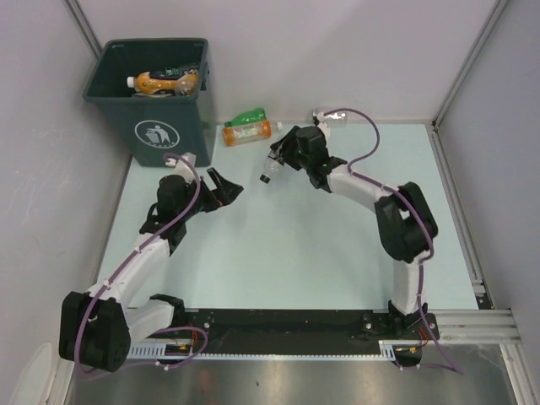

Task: Put the plastic bottles in the bin
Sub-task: Pick up the plastic bottle at the center of the board.

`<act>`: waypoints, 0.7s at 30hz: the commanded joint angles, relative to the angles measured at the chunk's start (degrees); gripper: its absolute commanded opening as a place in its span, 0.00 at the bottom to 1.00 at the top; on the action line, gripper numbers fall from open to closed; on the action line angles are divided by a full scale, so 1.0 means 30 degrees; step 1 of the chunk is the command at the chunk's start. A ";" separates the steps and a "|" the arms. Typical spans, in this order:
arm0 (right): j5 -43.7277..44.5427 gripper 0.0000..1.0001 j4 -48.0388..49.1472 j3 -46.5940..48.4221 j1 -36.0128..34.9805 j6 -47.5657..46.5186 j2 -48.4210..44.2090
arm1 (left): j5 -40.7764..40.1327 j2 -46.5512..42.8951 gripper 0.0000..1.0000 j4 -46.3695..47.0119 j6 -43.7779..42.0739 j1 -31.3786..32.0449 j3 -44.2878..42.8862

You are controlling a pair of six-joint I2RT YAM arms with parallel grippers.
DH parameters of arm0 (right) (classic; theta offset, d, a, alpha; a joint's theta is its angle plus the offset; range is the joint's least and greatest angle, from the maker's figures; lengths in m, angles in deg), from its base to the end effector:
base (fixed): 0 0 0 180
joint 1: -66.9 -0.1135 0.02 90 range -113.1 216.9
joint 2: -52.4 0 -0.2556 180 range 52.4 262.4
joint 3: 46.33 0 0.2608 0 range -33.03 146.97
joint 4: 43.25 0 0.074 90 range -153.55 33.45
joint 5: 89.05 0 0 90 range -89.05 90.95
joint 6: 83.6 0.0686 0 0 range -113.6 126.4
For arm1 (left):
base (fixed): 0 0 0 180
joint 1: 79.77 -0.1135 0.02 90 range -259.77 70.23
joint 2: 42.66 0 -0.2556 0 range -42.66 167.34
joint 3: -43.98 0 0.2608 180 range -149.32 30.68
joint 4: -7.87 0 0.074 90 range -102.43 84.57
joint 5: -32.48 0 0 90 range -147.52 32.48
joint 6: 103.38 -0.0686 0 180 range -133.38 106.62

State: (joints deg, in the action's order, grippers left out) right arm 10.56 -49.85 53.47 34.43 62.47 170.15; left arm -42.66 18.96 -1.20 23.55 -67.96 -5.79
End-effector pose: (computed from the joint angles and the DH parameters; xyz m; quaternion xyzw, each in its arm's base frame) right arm 0.4414 0.2673 0.2005 0.2158 0.8113 0.3256 0.4349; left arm 0.2752 -0.0755 0.2347 -0.1061 0.8132 -0.3290 0.4682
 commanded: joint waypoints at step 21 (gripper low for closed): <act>-0.6806 0.34 -0.1354 -0.5131 -0.4526 -0.3985 -1.0949 | 0.4392 -0.2732 0.88 0.5035 -0.2319 0.5143 0.0349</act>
State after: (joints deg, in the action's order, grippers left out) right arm -8.20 -55.51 38.61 22.56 50.71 140.95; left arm -31.69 9.83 11.93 18.79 -53.81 -3.76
